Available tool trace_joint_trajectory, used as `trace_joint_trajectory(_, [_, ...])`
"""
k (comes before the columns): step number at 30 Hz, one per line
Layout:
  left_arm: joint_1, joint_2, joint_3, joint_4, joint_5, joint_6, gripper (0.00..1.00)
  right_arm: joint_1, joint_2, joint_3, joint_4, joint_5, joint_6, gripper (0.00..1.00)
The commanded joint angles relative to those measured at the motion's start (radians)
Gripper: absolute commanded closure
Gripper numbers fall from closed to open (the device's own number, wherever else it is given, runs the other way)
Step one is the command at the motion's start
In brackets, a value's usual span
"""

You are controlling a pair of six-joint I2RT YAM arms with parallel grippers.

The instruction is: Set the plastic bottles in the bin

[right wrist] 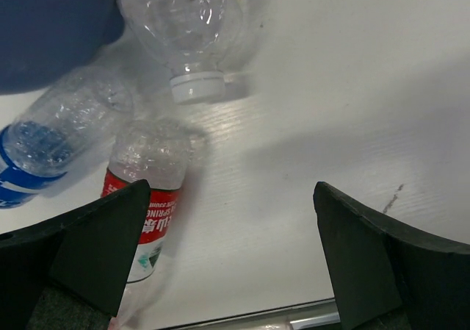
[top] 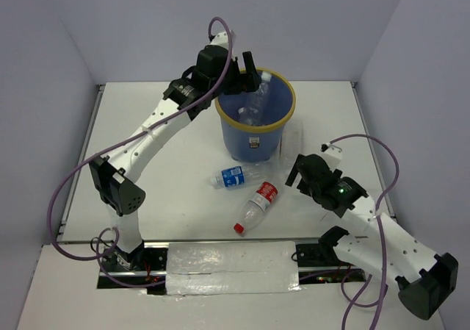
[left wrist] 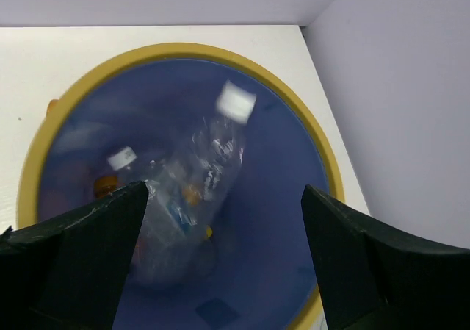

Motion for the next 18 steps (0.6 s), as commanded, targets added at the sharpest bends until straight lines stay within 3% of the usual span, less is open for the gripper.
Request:
trace_joint_trajectory(1, [-0.026, -0.043, 0.067, 0.003, -0.028, 0.046, 0.01, -0.008, 0.045, -0.024, 0.122, -0.037, -0.015, 0.00])
trace_joint_trajectory(7, [-0.031, -0.132, 0.158, -0.115, -0.069, 0.084, 0.01, -0.060, 0.161, -0.023, 0.248, -0.107, -0.122, 0.00])
trace_joint_trajectory(18, [-0.031, -0.417, -0.069, -0.122, -0.183, 0.072, 0.01, -0.224, 0.372, -0.030, 0.449, -0.245, -0.267, 0.08])
